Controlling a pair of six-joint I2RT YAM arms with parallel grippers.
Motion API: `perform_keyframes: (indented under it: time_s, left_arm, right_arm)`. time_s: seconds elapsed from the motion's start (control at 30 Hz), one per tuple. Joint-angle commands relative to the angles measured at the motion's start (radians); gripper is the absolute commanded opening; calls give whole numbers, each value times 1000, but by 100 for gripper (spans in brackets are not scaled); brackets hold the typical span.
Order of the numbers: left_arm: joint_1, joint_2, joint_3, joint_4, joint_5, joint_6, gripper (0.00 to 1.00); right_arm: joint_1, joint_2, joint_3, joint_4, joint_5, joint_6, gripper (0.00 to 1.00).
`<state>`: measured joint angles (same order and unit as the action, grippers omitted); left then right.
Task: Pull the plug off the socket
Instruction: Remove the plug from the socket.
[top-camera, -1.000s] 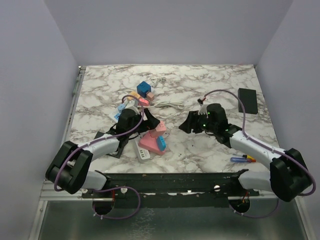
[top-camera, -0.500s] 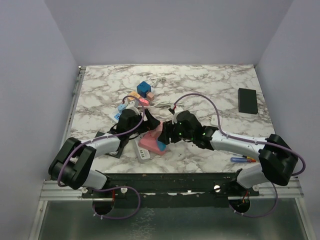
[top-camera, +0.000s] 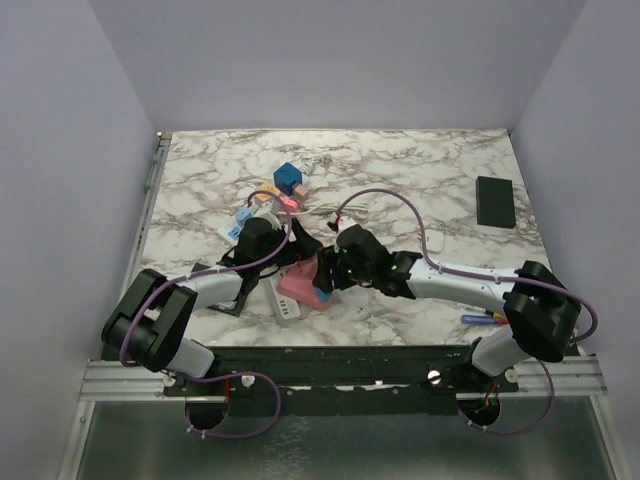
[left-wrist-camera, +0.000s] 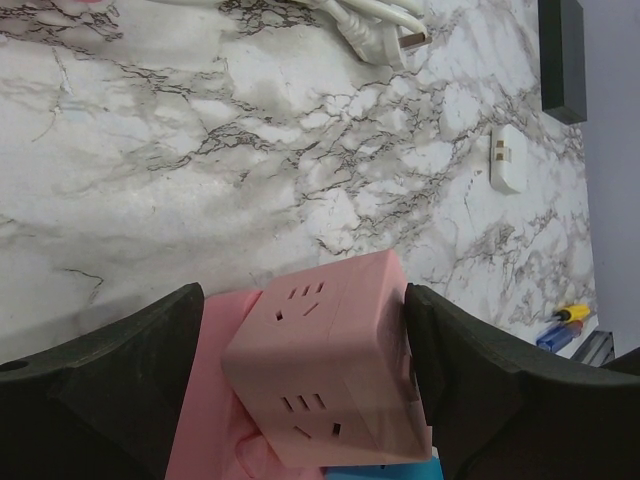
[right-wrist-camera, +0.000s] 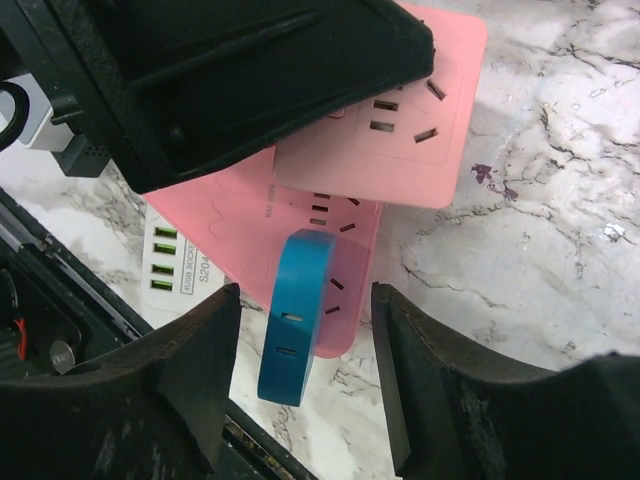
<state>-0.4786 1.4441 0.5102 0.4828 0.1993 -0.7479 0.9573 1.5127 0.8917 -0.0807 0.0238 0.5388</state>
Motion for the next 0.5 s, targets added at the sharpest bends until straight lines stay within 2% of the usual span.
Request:
perform_keyframes:
  time_s: [0.0,0.47]
  left_arm:
    - [6,22,13,3,23,5,84]
    - [8,43,16,14,31,1,77]
  right_arm:
    - [20,30,28,-41,36,14,59]
    - [41,69,35,-40,8,31,48]
